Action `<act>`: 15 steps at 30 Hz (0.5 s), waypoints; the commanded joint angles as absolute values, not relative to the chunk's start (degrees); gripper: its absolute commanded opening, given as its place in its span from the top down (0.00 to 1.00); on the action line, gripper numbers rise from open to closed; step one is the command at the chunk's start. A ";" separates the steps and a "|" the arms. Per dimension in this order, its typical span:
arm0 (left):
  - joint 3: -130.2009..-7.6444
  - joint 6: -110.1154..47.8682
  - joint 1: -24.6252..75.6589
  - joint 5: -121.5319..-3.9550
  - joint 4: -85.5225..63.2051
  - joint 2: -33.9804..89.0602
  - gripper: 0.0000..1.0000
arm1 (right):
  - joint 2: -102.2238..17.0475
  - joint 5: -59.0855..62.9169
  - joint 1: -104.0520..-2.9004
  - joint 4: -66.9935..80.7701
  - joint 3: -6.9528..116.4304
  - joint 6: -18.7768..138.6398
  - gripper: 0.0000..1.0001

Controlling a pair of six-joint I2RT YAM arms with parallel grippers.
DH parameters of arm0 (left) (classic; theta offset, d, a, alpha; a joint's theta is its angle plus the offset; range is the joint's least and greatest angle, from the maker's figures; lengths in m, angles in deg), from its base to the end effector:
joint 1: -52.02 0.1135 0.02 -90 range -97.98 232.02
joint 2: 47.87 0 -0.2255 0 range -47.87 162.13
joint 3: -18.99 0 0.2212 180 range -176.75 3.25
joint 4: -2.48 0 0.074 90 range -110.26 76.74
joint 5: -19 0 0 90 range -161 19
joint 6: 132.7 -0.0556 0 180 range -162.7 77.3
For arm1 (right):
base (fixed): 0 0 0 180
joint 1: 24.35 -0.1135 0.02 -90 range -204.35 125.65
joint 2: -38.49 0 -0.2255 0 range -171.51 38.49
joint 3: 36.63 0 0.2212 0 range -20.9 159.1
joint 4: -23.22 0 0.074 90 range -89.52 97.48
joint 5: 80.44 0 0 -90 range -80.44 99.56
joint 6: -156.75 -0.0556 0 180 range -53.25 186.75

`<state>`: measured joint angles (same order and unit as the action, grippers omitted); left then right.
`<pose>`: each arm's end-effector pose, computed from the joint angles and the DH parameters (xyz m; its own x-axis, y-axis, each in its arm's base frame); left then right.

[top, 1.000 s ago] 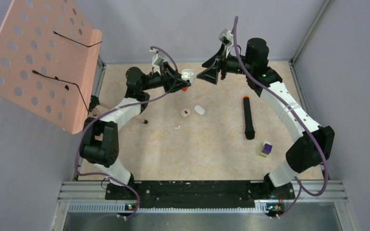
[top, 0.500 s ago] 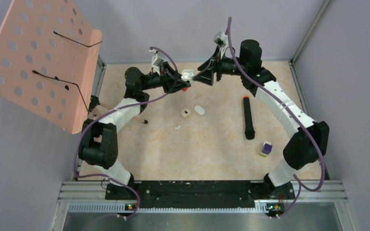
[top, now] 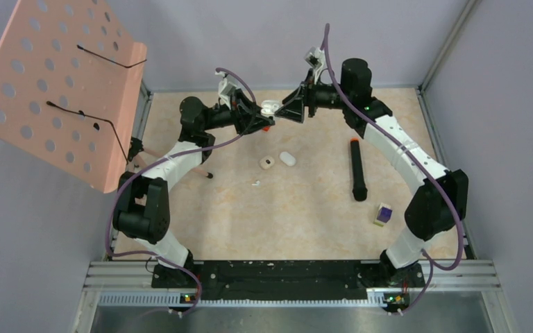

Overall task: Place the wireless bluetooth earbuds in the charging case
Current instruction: Place the earbud in the charging case.

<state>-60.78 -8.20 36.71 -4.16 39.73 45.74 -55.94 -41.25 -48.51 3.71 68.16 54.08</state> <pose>0.3115 -0.1383 0.3237 -0.2039 -0.1751 -0.9632 0.9733 0.0696 -0.2187 0.3133 0.1878 0.3608 -0.3514 -0.0057 -0.9362 -0.9017 0.2712 0.3368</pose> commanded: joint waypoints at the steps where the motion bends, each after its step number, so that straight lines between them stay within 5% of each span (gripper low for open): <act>1: -60.64 -9.05 36.46 -2.89 42.46 43.10 1.00 | -56.60 -40.77 -48.90 6.05 71.42 53.73 0.30; 10: -60.25 -9.67 37.10 -4.75 40.55 43.27 1.00 | -51.67 -51.83 -44.69 3.15 67.23 58.48 0.22; 15: -59.54 -8.03 38.51 -7.63 39.82 43.39 1.00 | -48.20 -48.83 -43.46 -4.14 60.78 72.42 0.27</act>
<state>-60.24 -8.55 37.19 -4.88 38.99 45.71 -52.86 -48.68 -44.29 0.87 64.18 60.00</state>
